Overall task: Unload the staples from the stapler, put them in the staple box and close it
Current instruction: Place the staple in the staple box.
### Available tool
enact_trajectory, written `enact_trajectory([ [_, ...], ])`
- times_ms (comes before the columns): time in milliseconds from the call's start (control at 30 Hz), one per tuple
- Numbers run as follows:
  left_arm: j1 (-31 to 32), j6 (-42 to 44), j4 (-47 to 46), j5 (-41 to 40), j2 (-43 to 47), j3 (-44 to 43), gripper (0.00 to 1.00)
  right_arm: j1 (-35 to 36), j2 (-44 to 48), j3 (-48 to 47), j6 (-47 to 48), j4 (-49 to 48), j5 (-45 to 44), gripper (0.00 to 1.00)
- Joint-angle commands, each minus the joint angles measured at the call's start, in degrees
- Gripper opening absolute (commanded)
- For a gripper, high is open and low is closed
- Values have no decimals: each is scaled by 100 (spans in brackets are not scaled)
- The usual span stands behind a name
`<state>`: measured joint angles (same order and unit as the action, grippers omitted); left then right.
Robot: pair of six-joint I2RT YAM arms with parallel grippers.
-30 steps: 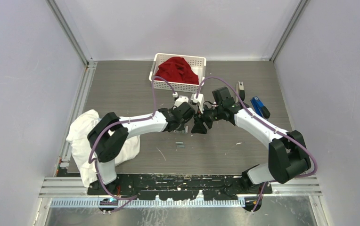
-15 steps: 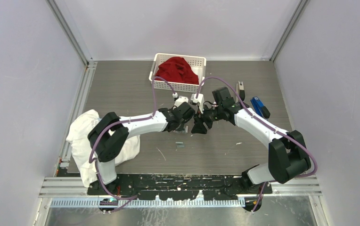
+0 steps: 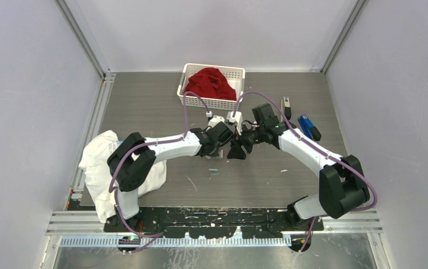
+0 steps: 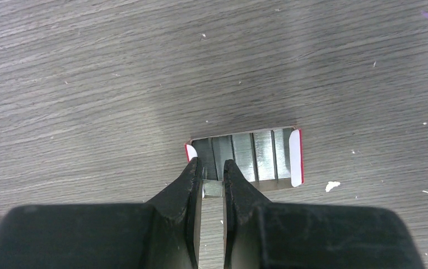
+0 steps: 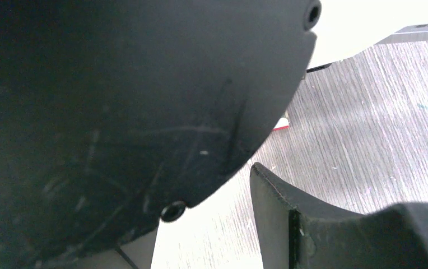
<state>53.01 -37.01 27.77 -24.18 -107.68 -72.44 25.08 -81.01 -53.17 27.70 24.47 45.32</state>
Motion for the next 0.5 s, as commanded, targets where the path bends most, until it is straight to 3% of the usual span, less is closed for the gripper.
enact_trajectory([
  [0,9,14,106,-52,-17,-217,7,33,42,-238,16,-176,126,61],
  [467,-39,10,98,-1,-38,-234,13,32,42,-235,21,-171,146,62],
])
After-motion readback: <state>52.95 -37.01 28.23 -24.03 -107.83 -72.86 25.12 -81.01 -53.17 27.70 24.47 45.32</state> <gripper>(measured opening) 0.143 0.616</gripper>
